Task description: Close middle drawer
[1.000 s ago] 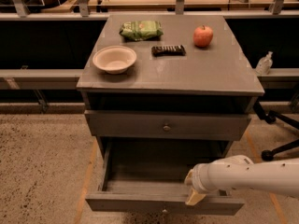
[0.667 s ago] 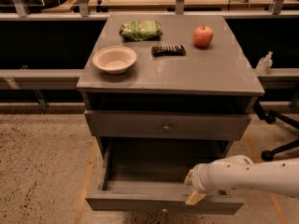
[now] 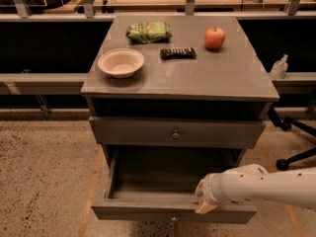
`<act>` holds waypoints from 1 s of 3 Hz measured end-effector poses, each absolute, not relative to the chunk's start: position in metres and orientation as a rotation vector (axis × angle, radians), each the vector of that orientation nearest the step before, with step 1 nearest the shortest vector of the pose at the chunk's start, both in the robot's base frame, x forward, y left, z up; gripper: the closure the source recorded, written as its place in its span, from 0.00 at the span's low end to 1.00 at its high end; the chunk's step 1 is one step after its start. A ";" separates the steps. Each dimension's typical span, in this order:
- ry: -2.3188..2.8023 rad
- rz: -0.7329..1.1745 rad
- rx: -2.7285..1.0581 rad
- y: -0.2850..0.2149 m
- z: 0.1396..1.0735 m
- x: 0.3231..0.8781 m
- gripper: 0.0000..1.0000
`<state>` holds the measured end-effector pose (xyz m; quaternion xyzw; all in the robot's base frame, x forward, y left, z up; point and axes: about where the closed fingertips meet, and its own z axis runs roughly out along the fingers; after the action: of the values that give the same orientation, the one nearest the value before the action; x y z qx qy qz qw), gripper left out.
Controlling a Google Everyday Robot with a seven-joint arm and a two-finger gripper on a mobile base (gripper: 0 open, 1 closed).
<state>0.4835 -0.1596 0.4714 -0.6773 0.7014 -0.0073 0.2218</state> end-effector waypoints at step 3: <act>1.950 0.104 -1.807 -0.159 0.537 0.486 0.12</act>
Offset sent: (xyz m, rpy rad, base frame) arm 0.0103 -0.0042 0.1427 0.1944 0.0962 -0.0394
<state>0.4863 -0.1591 0.5367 -0.6596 0.7119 0.0381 0.2382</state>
